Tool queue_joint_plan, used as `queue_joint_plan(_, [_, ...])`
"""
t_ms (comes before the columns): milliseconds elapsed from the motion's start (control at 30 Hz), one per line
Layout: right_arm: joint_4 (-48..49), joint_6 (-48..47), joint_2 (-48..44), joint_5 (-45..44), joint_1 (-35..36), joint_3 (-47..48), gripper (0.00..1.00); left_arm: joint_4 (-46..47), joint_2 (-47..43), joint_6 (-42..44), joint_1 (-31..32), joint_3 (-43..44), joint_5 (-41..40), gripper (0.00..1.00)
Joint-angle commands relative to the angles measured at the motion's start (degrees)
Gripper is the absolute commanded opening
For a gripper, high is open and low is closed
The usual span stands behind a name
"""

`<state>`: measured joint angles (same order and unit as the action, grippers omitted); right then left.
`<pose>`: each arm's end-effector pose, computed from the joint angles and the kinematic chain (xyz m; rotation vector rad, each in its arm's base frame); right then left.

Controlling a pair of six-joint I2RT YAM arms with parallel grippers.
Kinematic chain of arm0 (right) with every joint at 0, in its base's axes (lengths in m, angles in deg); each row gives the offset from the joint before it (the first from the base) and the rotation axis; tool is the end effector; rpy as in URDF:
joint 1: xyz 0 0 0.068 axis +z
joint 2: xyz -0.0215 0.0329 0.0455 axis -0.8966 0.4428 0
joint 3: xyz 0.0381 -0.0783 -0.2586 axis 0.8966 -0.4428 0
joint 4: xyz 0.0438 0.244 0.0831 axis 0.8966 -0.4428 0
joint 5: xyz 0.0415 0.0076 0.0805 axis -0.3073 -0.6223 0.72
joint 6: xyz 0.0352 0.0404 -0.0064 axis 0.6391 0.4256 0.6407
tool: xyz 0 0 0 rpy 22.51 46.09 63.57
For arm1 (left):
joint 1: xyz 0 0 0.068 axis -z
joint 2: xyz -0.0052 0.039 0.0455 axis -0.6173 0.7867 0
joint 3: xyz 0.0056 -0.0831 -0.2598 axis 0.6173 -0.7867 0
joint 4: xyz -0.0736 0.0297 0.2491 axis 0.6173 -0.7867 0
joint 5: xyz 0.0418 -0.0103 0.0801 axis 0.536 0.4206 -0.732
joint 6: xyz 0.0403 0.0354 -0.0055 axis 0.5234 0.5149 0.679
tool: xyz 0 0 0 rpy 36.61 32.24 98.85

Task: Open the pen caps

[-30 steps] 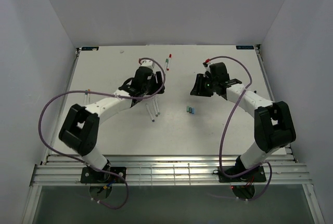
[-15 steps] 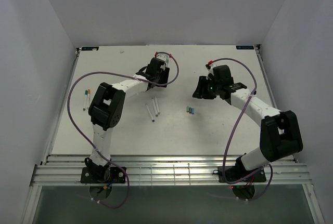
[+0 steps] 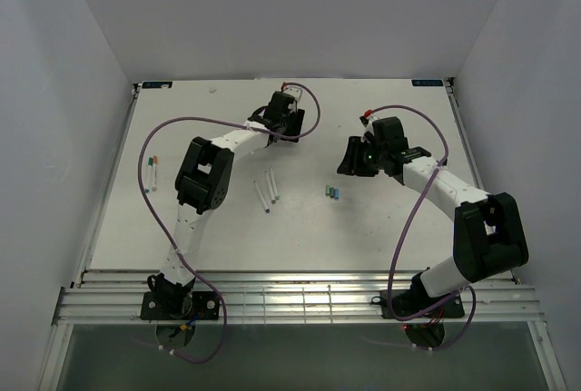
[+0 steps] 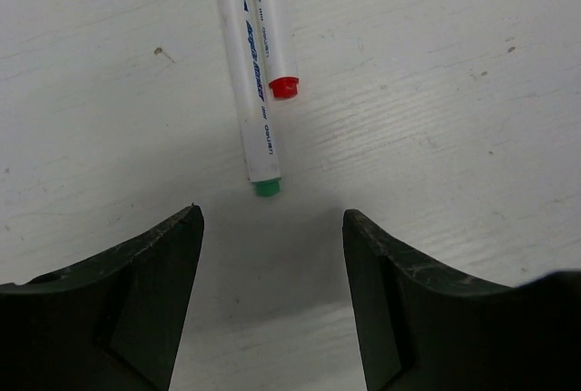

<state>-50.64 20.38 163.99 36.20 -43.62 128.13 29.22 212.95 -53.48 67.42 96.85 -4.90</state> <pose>0.2991 0.1183 0.2311 -0.1204 2.3690 0.6240 0.4567 -0.2495 0.1563 0.3938 2.2933 -0.1112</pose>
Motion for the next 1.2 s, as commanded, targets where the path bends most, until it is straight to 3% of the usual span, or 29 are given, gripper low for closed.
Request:
queue_joint_plan(0, [2.3, -1.2, -0.4, 1.0, -0.6, -0.7, 0.46, -1.2, 0.7, 0.4, -0.7, 4.3, 0.8, 0.73])
queue_joint_plan(333, [2.5, -1.4, -0.4, 1.7, -1.4, -0.5, 0.46, -1.8, 5.9, 1.6, -1.1, 9.5, -0.1, 0.72])
queue_joint_plan(667, [2.7, -1.6, 0.1, 2.8, -2.2, -0.8, 0.46, -1.6, 7.8, 0.4, -1.7, 9.9, -2.8, 0.58])
queue_joint_plan(967, [2.7, -1.7, 0.0, 3.4, -2.9, -0.9, 0.46, -0.6, 8.9, 0.3, -2.8, 10.2, -3.2, 0.56])
queue_joint_plan(1100, [2.7, -1.8, 0.0, 3.4, -3.0, -1.1, 0.46, -0.4, 8.8, 0.7, -3.1, 10.2, -3.4, 0.49])
queue_joint_plan(1167, [2.8, -1.7, 0.0, 3.5, -3.2, -1.2, 0.46, -0.3, 8.7, 0.8, -3.3, 9.7, -3.1, 0.41])
